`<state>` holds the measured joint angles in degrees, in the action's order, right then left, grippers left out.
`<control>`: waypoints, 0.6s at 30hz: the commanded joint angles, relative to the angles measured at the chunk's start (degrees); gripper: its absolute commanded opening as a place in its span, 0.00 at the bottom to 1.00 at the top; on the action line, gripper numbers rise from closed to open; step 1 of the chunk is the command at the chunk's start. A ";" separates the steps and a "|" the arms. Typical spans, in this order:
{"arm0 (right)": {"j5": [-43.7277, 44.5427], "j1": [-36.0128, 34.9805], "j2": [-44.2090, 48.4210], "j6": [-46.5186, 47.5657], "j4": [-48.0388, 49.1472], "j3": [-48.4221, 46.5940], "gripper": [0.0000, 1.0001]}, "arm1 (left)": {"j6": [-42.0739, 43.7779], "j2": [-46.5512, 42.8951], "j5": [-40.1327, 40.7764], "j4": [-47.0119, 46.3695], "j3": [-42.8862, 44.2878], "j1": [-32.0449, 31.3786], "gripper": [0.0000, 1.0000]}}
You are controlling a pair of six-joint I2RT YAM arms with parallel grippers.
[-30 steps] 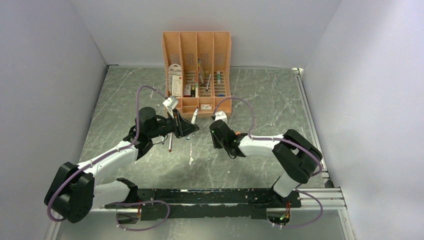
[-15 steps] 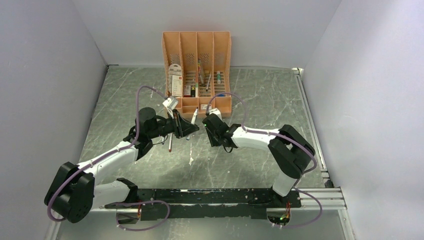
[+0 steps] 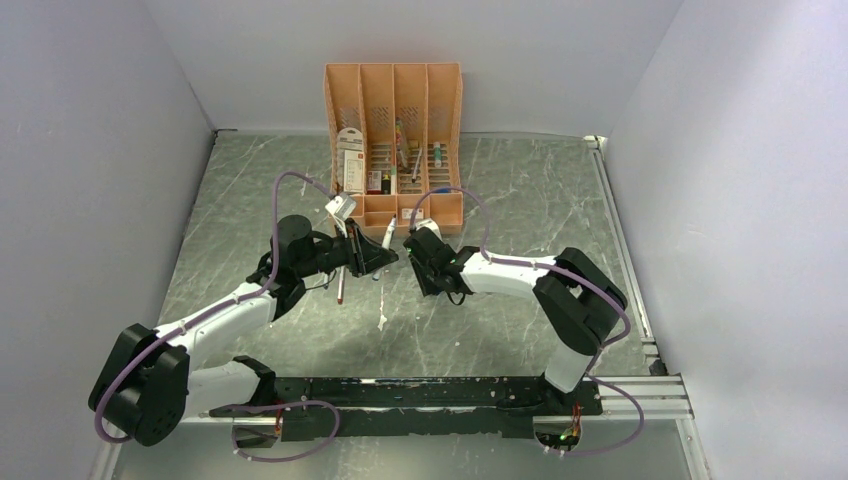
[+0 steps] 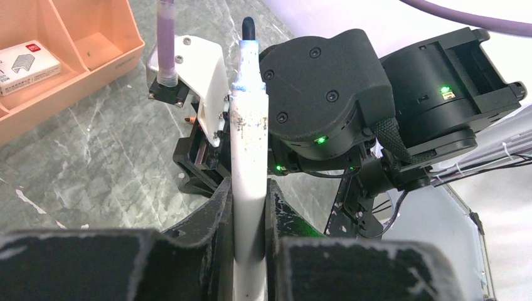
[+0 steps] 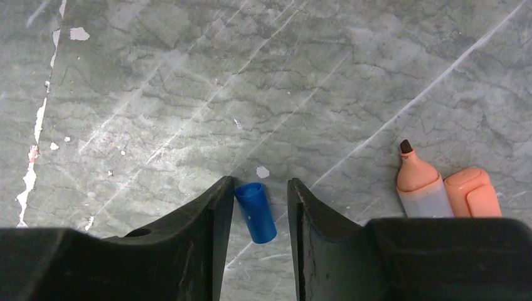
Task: Insert the pens into the pen caps
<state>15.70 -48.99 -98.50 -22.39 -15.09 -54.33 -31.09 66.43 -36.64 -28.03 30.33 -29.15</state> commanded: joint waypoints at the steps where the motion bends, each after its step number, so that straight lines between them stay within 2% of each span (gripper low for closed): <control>1: -1.51 -0.26 0.54 2.52 -2.24 0.54 0.37 | -0.14 0.18 -0.77 -1.77 -0.15 -0.21 0.07; 9: -1.96 -0.32 -0.39 3.51 -2.71 0.49 0.32 | -0.37 0.71 -0.89 -1.89 -0.09 -0.21 0.07; 18: -4.65 -0.27 2.06 4.01 -1.53 2.18 0.41 | -0.59 1.74 -1.31 -2.61 0.35 -0.16 0.07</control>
<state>12.71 -48.99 -97.58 -19.42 -14.96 -53.47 -31.11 67.61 -36.67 -28.12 30.33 -29.15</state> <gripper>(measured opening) 0.401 0.234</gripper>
